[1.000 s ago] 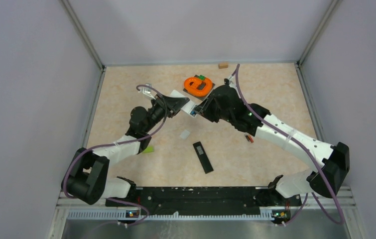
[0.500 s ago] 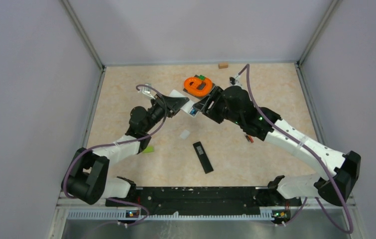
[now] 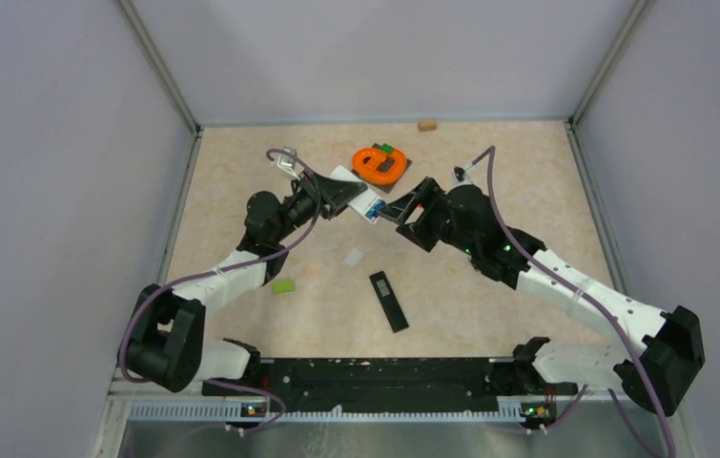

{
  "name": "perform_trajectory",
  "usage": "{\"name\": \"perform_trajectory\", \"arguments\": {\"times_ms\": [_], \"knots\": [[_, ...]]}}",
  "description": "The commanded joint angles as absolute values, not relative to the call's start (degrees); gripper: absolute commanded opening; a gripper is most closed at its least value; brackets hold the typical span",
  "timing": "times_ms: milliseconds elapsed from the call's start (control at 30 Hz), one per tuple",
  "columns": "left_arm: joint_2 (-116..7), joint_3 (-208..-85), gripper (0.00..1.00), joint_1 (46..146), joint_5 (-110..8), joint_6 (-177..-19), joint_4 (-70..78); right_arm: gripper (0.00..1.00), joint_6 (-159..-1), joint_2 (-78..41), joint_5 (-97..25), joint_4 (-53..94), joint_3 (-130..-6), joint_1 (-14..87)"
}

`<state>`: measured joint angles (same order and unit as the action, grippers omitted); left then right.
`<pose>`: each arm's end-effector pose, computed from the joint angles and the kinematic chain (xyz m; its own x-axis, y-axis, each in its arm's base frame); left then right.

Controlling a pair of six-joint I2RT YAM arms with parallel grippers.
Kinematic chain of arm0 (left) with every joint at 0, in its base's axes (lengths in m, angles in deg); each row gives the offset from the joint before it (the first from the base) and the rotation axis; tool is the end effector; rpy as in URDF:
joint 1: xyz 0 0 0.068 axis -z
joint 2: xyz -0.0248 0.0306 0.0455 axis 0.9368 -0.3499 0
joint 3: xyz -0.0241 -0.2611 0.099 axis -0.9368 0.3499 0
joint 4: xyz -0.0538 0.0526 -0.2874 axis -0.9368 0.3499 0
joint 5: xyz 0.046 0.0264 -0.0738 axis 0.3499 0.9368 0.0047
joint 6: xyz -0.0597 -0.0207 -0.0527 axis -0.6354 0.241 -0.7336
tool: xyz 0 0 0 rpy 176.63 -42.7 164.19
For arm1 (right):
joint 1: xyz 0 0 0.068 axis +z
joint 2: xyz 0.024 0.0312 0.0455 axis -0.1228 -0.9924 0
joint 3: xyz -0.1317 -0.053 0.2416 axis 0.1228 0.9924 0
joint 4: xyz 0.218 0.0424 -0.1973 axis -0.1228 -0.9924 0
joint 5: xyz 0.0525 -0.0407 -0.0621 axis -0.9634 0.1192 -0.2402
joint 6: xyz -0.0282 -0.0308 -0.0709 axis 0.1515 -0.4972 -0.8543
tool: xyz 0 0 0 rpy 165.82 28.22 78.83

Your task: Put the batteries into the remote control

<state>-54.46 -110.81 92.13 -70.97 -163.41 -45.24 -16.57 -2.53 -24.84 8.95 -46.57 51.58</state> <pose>0.3044 -0.1633 0.2712 -0.7009 -0.6374 -0.3202 0.3612 0.0700 -0.9299 0.2378 0.2278 0.3082 -0.7154 0.6156 -0.3306 0.0428 0.5108 0.8586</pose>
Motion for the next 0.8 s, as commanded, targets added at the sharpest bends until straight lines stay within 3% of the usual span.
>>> {"name": "perform_trajectory", "arguments": {"times_ms": [0,267,600,767], "knots": [[-52.01,-114.97,0.00,91.56,-76.02,-165.80,-43.18,0.74,-15.68,1.15,-27.00,19.68,-45.67,51.17],[-52.31,-116.29,0.00,90.94,-78.43,-170.15,-45.03,0.50,-15.69,1.40,-26.50,19.57,-45.15,51.09],[-53.83,-116.12,0.00,90.58,-78.70,-173.88,-48.30,0.47,-17.42,0.75,-26.80,20.66,-45.22,51.10],[-55.18,-116.99,0.00,90.32,-80.12,-179.32,-48.21,0.41,-18.30,0.48,-26.78,22.07,-44.90,51.10]]}}
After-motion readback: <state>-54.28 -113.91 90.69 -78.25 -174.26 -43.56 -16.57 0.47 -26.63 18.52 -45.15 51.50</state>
